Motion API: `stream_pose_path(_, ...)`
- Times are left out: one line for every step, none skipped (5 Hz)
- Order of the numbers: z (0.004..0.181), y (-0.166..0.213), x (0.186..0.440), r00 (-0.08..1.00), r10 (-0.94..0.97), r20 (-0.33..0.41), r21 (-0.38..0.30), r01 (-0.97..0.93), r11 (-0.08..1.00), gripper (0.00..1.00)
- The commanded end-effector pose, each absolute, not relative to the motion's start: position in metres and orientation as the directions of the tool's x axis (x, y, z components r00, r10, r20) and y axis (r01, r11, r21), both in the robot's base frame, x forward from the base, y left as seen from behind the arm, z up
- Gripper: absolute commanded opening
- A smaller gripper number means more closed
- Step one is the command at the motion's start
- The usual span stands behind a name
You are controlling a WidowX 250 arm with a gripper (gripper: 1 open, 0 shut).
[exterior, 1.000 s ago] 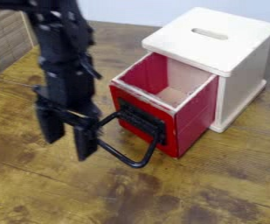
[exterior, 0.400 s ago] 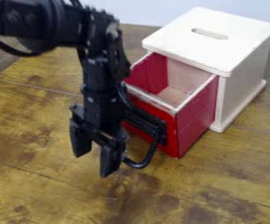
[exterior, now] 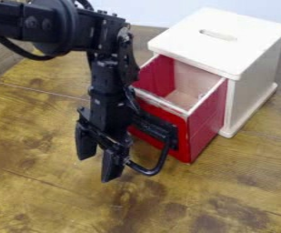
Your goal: Close the drawer
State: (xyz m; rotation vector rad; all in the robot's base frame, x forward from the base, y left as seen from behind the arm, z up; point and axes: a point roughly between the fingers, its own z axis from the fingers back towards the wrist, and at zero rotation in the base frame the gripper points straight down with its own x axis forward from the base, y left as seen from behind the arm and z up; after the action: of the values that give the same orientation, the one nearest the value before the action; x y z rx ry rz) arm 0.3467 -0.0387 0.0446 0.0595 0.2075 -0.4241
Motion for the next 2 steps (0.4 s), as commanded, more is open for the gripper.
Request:
stream_pose_path(0.0766, -0.0448, 0.3852, 0.915, -0.402, -0.045, 0.065, 0.404, 0.913, 1.00)
stream_pose_path(0.0786, -0.0370, 0.3911, 0.926, -0.376, -0.037, 0.073, 0.378, 0.923, 1.00)
